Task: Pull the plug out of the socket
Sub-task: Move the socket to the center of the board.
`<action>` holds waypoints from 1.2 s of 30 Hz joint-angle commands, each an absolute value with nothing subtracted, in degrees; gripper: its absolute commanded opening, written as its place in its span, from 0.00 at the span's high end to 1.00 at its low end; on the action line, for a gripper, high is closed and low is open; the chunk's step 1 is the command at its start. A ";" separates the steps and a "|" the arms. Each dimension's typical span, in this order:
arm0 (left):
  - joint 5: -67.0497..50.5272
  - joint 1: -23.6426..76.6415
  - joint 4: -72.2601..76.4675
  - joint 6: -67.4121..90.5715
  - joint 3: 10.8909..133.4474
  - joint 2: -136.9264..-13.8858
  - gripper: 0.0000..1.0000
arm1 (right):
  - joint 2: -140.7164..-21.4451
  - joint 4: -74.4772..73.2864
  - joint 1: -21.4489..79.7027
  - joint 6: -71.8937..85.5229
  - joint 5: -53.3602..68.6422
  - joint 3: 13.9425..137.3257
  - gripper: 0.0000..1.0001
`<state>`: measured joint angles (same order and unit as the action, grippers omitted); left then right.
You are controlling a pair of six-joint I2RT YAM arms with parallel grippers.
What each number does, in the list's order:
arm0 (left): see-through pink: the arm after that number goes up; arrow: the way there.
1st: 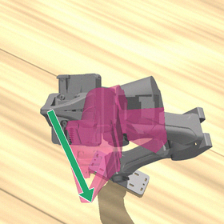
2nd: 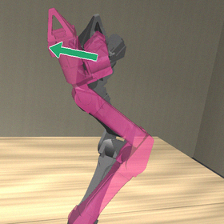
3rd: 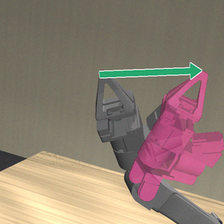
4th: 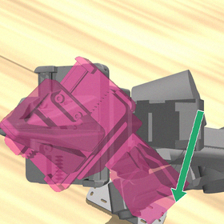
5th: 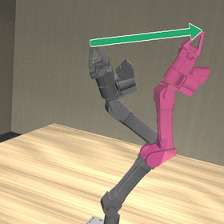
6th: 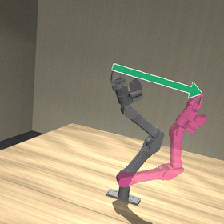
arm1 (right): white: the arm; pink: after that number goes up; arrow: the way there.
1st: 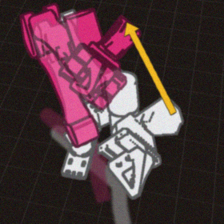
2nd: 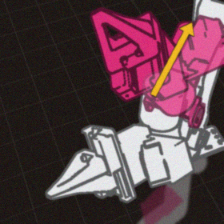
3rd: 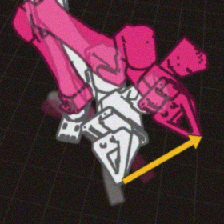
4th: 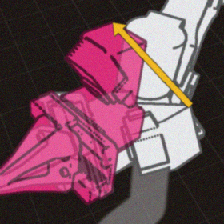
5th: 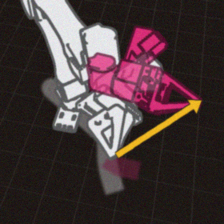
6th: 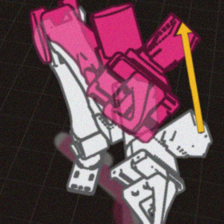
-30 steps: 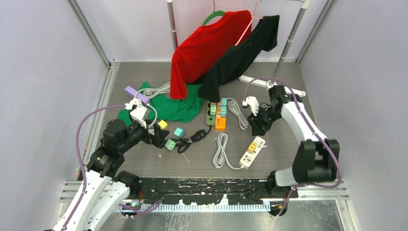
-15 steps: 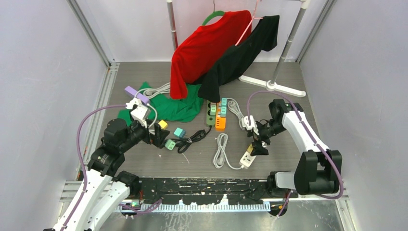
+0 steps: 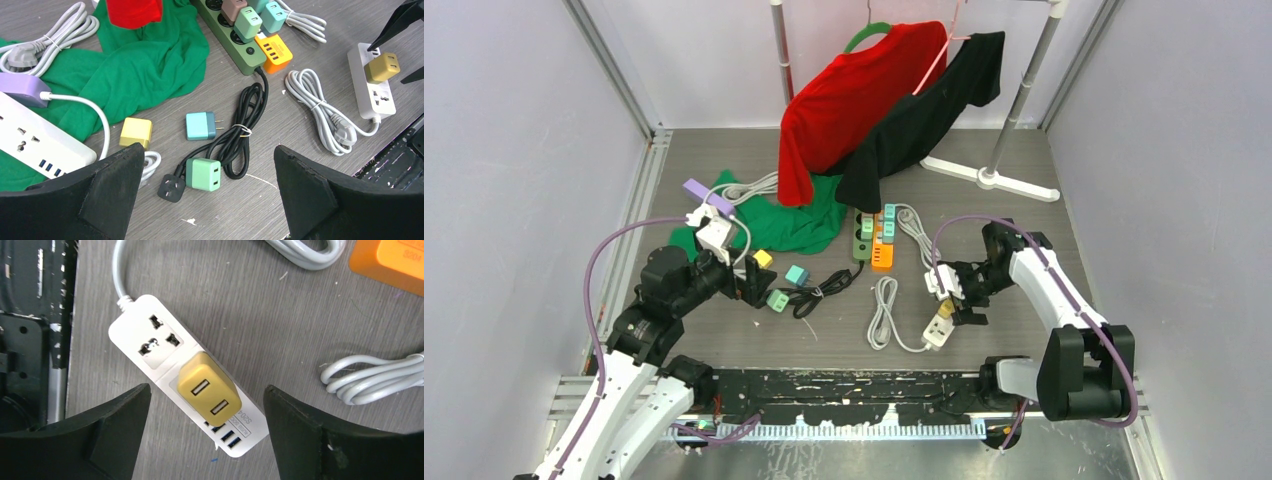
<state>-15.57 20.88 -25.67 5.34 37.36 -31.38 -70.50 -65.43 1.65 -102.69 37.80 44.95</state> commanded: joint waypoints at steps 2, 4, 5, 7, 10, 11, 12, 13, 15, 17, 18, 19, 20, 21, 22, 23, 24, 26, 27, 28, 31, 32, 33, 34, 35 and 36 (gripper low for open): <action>-16.38 21.03 -24.87 4.92 37.92 -31.09 0.00 | -69.76 -62.31 1.66 -105.29 36.93 44.83 0.17; -16.51 21.01 -24.87 4.92 37.93 -30.96 0.00 | -69.76 -62.51 1.80 -105.70 37.36 44.75 0.20; -16.48 21.04 -24.87 4.92 37.89 -30.95 0.00 | -69.85 -62.74 1.88 -105.99 37.53 44.74 0.21; -16.56 21.01 -24.85 4.92 37.88 -30.94 0.00 | -70.16 -62.92 2.08 -106.49 37.62 44.67 0.24; -16.54 21.05 -24.88 5.00 37.88 -30.86 0.00 | -70.38 -63.08 2.35 -106.80 37.45 44.59 0.27; -16.60 21.04 -24.87 4.94 37.88 -30.89 0.00 | -70.46 -63.18 2.45 -106.94 37.44 44.58 0.29; -16.61 21.05 -24.87 4.95 37.88 -30.87 0.00 | -70.55 -63.19 2.60 -107.03 37.38 44.56 0.30; -16.56 21.01 -24.85 4.94 37.92 -30.93 0.00 | -70.64 -63.13 2.75 -107.05 37.36 44.53 0.32; -16.61 21.01 -24.89 4.92 37.89 -30.96 0.00 | -70.82 -63.11 2.96 -107.05 37.20 44.50 0.36; -16.55 21.03 -24.90 4.90 37.88 -30.92 0.00 | -70.95 -63.11 3.15 -107.05 37.18 44.51 0.39; -16.49 21.01 -24.88 4.94 37.88 -30.89 0.00 | -70.98 -63.03 3.24 -107.01 37.18 44.44 0.41; -16.51 21.07 -24.91 4.95 37.88 -30.89 0.00 | -71.06 -63.02 3.40 -106.97 37.18 44.40 0.43; -16.57 21.01 -24.90 4.93 37.88 -30.96 0.00 | -71.05 -62.95 3.42 -106.96 37.18 44.43 0.45; -16.50 21.01 -24.88 4.92 37.88 -30.94 0.00 | -71.18 -62.87 3.51 -106.84 37.18 44.45 0.47; -16.52 21.01 -24.87 4.92 37.88 -30.94 0.00 | -71.11 -62.84 3.64 -106.72 37.18 44.40 0.48; -16.48 21.01 -24.87 4.92 37.92 -30.94 0.00 | -71.20 -62.78 3.73 -106.66 37.10 44.40 0.49; -16.52 21.01 -24.87 4.91 37.89 -30.94 0.00 | -71.20 -62.76 3.73 -106.55 37.09 44.44 0.50; -16.49 21.05 -24.91 4.92 37.90 -30.90 0.00 | -71.20 -62.67 3.81 -106.36 37.00 44.44 0.51; -16.48 21.06 -24.88 4.92 37.88 -30.86 0.00 | -71.21 -62.67 3.86 -106.27 37.06 44.41 0.52; -16.40 21.01 -24.87 4.92 37.90 -30.89 0.00 | -71.24 -62.67 3.87 -106.14 37.20 44.44 0.53; -16.39 21.06 -24.90 4.91 37.86 -30.85 0.00 | -71.12 -62.62 3.94 -105.13 38.05 44.67 0.57; -16.36 21.08 -24.88 4.92 37.88 -30.90 0.00 | -71.03 -62.58 3.91 -104.71 38.40 44.73 0.58; -16.42 21.01 -24.87 4.92 37.88 -30.85 0.00 | -71.04 -62.50 3.95 -104.25 38.67 44.83 0.60; -16.39 21.05 -24.87 4.90 37.88 -30.85 0.00 | -71.02 -62.35 4.03 -103.90 38.92 44.85 0.62; -16.42 21.03 -24.90 4.92 37.90 -30.86 0.00 | -70.93 -62.06 4.12 -102.67 39.20 44.90 0.64; -16.40 21.01 -24.90 4.92 37.88 -30.85 0.00 | -70.97 -61.83 4.21 -101.83 39.42 44.89 0.66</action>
<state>-15.62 20.88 -25.67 5.34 37.36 -31.35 -71.02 -62.78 3.55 -104.75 36.82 44.27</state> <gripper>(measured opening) 0.997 0.506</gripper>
